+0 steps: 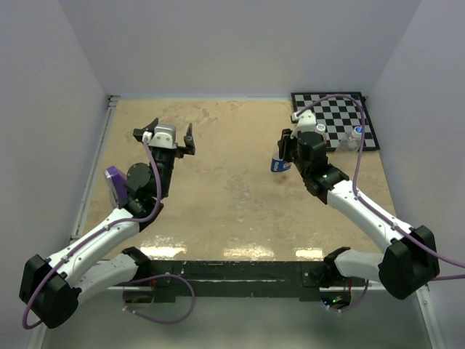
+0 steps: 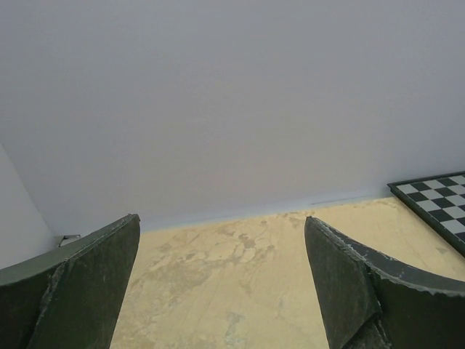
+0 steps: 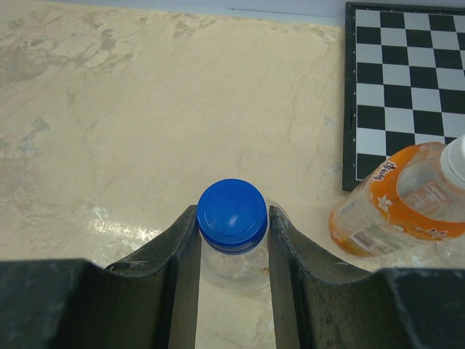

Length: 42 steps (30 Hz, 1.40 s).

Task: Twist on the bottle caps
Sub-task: Place the plastic bottle at the center of the board, then reset both arms

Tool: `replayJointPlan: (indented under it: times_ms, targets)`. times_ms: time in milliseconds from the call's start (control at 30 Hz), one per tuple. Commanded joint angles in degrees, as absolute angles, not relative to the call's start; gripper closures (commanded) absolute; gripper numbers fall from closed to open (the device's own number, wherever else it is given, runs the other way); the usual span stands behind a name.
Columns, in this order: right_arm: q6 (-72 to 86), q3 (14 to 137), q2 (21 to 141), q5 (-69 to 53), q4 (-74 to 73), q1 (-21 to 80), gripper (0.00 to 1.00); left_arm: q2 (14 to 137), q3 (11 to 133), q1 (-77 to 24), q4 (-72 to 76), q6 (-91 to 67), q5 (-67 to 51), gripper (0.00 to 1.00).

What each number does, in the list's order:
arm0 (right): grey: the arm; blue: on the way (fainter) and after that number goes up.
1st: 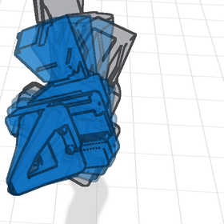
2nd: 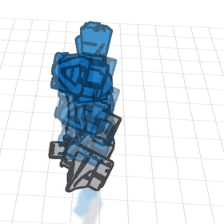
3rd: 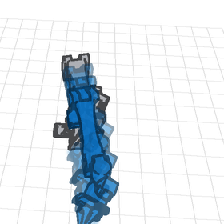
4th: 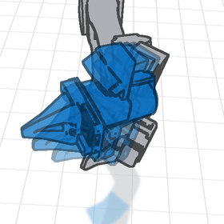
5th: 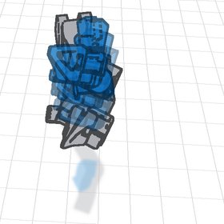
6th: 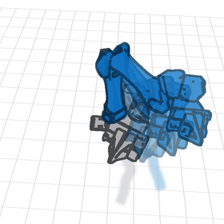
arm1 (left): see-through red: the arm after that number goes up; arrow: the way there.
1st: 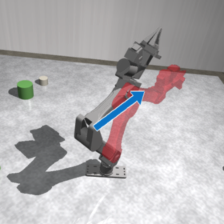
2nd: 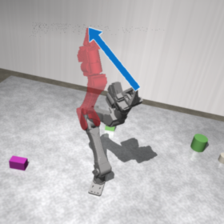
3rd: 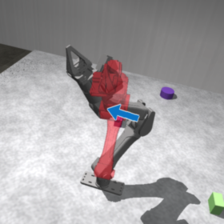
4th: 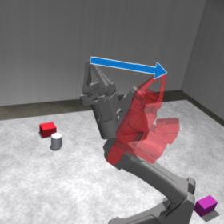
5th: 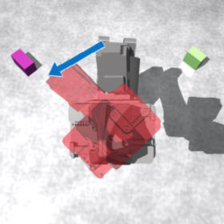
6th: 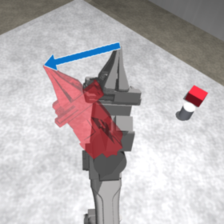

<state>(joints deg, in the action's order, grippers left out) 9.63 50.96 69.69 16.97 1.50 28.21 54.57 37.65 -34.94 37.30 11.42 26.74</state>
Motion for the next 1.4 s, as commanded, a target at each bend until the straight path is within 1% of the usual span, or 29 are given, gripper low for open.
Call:
replayJointPlan:
  times_ms: [0,167,200,267,367,500,600,667,733,867,967,1067,1233,1367]
  targets:
    - [8.6,48.5,68.0,19.5,10.2,27.9,1.00,53.7,37.4,-34.7,41.0,10.4,27.8,0.00]
    - [7.8,45.5,68.4,20.3,14.1,27.8,0.99,54.0,37.2,-34.6,41.2,10.3,27.2,0.00]
    - [7.8,45.5,68.6,19.7,13.9,27.9,0.95,54.0,37.2,-34.5,41.2,10.1,27.2,0.00]
    - [8.3,45.5,68.6,19.0,13.4,27.9,0.79,53.9,36.9,-34.5,41.6,10.3,27.2,0.00]
    - [9.0,45.5,67.2,17.9,13.3,27.9,0.64,54.0,36.8,-34.6,41.9,10.4,26.8,0.00]
    - [8.5,47.2,65.8,17.0,11.5,27.8,0.42,54.5,37.2,-34.6,41.7,10.2,27.2,0.00]
    - [8.1,48.9,65.0,16.4,10.2,27.9,0.30,54.7,37.4,-34.6,41.6,10.2,27.8,0.00]
    - [7.6,50.7,64.3,15.7,9.3,27.9,0.20,54.2,37.3,-34.5,42.1,10.5,28.3,0.00]
    - [7.7,52.5,63.4,15.6,8.1,27.8,0.13,54.1,36.7,-34.5,43.3,11.6,29.3,0.00]
    - [6.7,56.4,60.1,18.8,4.8,27.8,0.06,53.1,35.6,-34.5,46.3,14.5,33.6,0.00]
    - [5.7,58.5,55.1,23.1,2.7,27.9,0.01,51.1,35.6,-34.5,48.3,16.7,37.3,0.00]
    - [4.7,58.6,49.3,28.5,2.0,27.8,0.01,47.9,35.4,-34.5,50.3,20.6,38.9,0.00]
    - [3.4,55.8,39.1,35.3,2.1,27.8,0.01,42.0,36.1,-34.7,53.3,22.9,46.7,0.00]
    - [0.5,51.3,31.0,40.2,4.7,27.9,0.01,36.0,36.5,-34.7,49.8,23.5,48.7,0.00]
